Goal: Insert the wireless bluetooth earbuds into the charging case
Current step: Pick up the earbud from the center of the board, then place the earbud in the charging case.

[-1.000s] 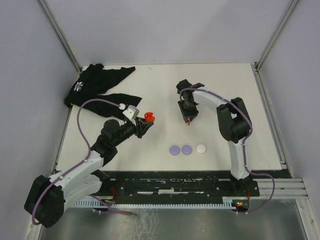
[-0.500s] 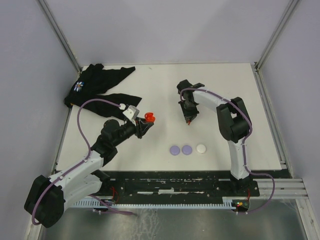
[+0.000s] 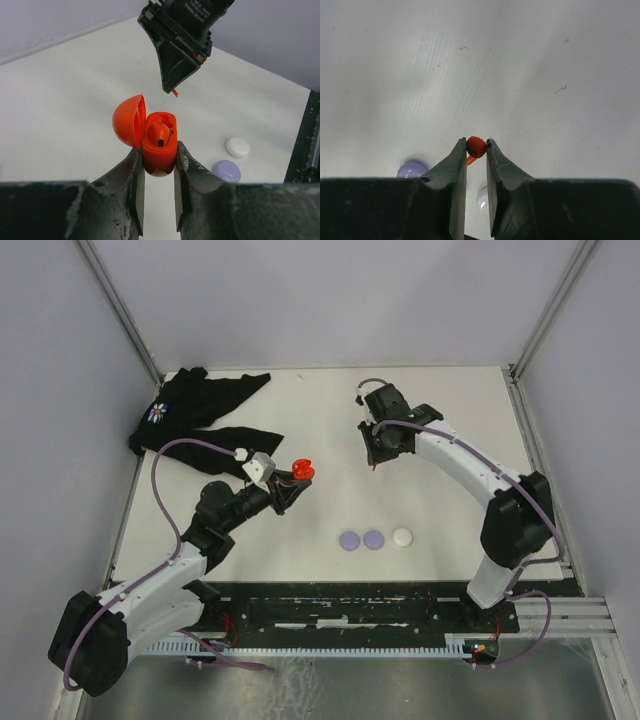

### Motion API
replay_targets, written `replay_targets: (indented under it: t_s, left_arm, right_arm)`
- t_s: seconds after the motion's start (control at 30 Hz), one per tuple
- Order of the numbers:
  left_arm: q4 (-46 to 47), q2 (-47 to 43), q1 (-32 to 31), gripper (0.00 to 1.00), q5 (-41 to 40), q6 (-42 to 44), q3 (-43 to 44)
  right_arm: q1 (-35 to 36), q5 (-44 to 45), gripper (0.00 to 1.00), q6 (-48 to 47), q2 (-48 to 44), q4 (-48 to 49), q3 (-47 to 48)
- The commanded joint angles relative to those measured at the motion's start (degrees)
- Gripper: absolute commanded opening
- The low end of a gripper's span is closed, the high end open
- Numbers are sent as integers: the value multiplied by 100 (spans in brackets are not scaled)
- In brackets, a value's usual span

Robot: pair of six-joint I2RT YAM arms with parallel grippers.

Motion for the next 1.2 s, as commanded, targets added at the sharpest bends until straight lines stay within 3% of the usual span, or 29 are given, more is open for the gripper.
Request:
replay_targets:
  t_s: [0.0, 0.57, 0.73, 1.17]
  left_arm:
    - [790, -146, 20, 3, 393, 279, 15]
    - [1242, 203, 19, 3, 949, 308, 619]
    - [1401, 325, 15, 3, 1124, 107, 787]
    - [1530, 384, 15, 3, 1251, -298, 1033]
  right_arm:
    - [265, 11, 23, -385, -991, 616, -174]
    - [1452, -596, 22, -1575, -3697, 3721, -1728]
    - [1700, -1026, 23, -1652, -3834, 4509, -2007]
    - [2091, -1287, 22, -1884, -3532, 4813, -1991]
